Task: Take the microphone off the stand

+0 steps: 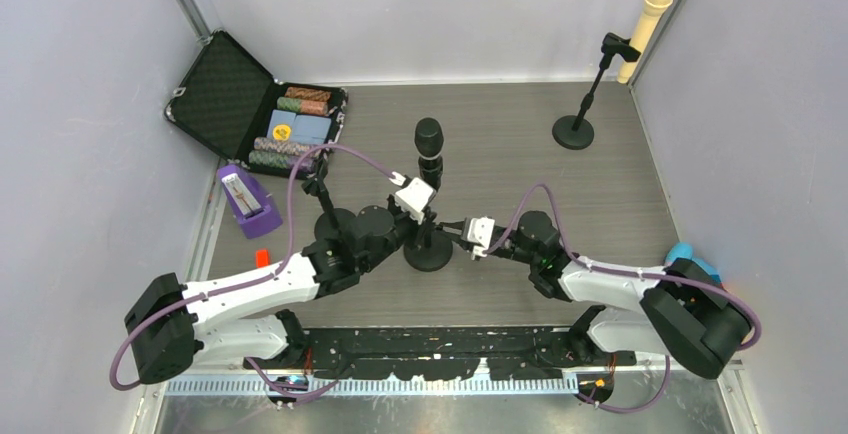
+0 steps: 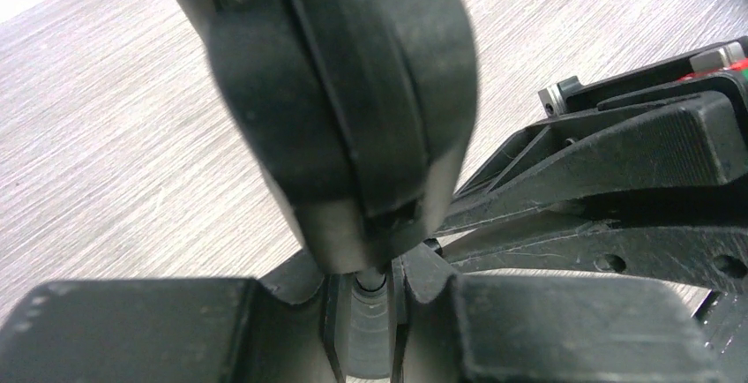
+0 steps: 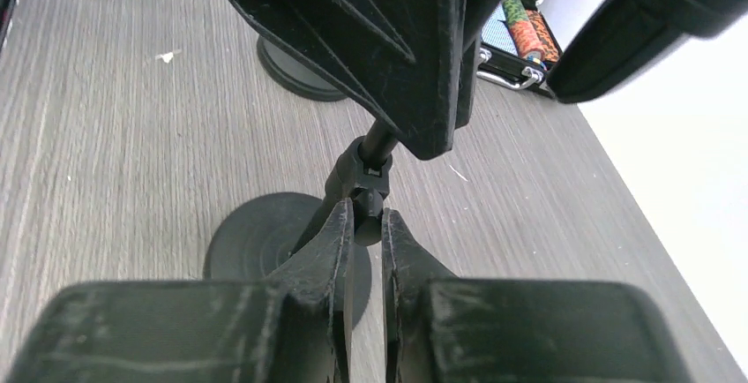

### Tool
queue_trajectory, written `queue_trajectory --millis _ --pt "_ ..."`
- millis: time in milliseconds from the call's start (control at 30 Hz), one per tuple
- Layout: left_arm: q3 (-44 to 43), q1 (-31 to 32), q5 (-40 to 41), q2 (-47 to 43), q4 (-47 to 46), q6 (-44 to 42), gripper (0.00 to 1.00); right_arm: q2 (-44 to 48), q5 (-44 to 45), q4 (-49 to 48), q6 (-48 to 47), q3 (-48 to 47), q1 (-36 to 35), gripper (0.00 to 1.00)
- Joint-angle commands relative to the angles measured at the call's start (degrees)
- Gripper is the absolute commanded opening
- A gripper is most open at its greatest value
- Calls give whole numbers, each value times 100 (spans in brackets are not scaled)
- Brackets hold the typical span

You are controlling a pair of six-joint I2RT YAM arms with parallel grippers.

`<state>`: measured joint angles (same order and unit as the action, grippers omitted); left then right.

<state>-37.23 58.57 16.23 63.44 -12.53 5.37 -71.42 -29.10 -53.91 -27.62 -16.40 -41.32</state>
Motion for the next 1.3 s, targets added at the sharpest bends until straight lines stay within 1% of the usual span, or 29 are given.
queue_trajectory --millis 0,67,100,133,167,233,267,300,367,400,433,467,500,533,567,600,633,667,700,733,767,800,833,900,933,967,1067,1133,1267 --pt "119 46 -8 -70 333 -238 0 442 166 1704 -1173 -328 -7 13" --pt "115 43 11 -55 331 -246 0 574 59 1870 -851 -351 -3 20" --pt "118 49 16 -51 323 -249 0 646 61 1753 -455 -327 -6 27" --pt "117 48 28 -44 326 -252 0 681 121 1524 -5 -223 -7 30" --pt "106 44 29 -39 335 -251 0 748 176 1379 214 -161 -3 37" --pt "119 49 37 -37 332 -264 0 921 409 978 1031 25 -7 46" --pt "126 49 46 -45 331 -262 0 1078 639 801 1545 136 -7 48" --pt "128 45 55 -55 322 -264 0 1161 755 740 1810 194 -8 51" --pt "148 42 56 -73 289 -280 0 1450 1150 656 2637 304 -3 53" --pt "157 44 68 -100 275 -281 0 1660 1514 654 3348 337 -4 54" --pt "174 48 80 -121 225 -279 0 1742 1755 680 3745 335 -6 53" --pt "209 48 83 -151 165 -280 0 1918 2283 830 4697 306 -7 53" --pt "240 48 74 -173 89 -289 0 2016 2570 1005 5202 213 -7 52" --pt "267 43 66 -192 37 -287 0 2187 3230 1552 6391 140 -8 50" --pt "286 43 71 -208 10 -286 0 2260 3470 1920 6949 -79 -8 49" --pt "290 48 89 -209 13 -289 0 2362 3773 2772 7955 -213 -3 47" --pt "294 47 91 -217 14 -289 0 2379 3880 3163 8788 -473 -5 47" --pt "304 44 95 -218 -4 -286 0 2337 3852 3773 9190 -572 0 47" --pt "319 45 99 -216 -36 -278 0 2291 3724 3940 9877 -684 -4 47" --pt "323 45 100 -207 -57 -268 0 2159 3646 4029 10217 -691 -7 47" --pt "317 46 93 -200 -78 -265 0 2066 3380 3892 10767 -610 -7 48" --pt "318 42 91 -182 -96 -261 0 1858 3268 3443 11049 -526 -5 50" --pt "313 49 95 -166 -102 -270 0 1611 3103 2902 11586 -360 -5 50" --pt "283 42 98 -156 -100 -282 0 1235 2901 2230 12144 -191 -12 52" --pt "274 44 111 -151 -96 -293 0 1130 2814 2092 12243 -180 -10 52" --pt "274 46 123 -156 -92 -303 0 959 2662 2070 12361 -228 -8 52" --pt "261 47 132 -203 -62 -310 0 724 2376 2525 12505 -546 -5 52" --pt "267 49 141 -220 -41 -325 0 619 2204 2508 12597 -572 -3 51" --pt "265 46 146 -211 -21 -347 0 711 2290 2315 13013 -449 -6 52"
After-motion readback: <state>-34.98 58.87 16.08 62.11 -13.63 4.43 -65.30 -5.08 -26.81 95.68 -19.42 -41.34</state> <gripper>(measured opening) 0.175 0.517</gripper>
